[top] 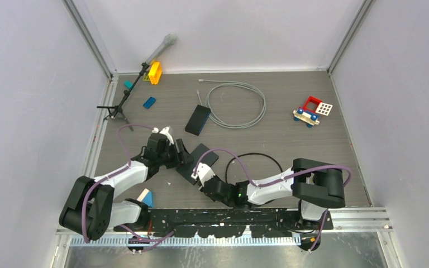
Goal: Insert the plug into the switch port
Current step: Insert the connector into the switch port.
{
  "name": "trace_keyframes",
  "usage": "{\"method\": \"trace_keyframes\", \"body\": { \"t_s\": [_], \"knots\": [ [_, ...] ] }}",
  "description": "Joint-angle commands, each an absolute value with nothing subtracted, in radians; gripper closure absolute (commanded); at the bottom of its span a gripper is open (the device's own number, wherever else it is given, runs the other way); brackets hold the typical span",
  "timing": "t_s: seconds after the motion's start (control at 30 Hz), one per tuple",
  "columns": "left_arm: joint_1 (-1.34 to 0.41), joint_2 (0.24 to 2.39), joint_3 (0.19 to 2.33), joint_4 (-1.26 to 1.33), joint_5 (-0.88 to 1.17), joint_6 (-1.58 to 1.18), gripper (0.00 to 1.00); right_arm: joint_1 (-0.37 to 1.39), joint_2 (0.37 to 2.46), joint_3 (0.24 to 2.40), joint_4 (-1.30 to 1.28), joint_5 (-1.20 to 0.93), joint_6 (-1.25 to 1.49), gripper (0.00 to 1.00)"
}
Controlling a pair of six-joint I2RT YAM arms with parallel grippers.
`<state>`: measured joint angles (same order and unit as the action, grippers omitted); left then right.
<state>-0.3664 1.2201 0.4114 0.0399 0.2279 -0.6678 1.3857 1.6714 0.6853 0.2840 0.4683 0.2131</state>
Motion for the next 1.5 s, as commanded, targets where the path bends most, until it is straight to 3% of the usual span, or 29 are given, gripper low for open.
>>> {"method": "trace_keyframes", "body": {
  "t_s": [0.0, 0.6, 1.47],
  "knots": [
    [-0.371, 1.241, 0.419, 0.049, 0.248, -0.637, 0.38, 1.384, 1.677, 0.727, 0.333, 0.465, 0.204, 0.99],
    [-0.371, 1.237, 0.414, 0.055, 0.268, -0.631, 0.38, 1.385, 1.671, 0.756, 0.323, 0.444, 0.169, 1.0],
    [-0.371, 1.26, 0.41, 0.067, 0.304, -0.63, 0.39, 1.391, 1.743, 0.788, 0.381, 0.652, 0.145, 1.0]
  ]
}}
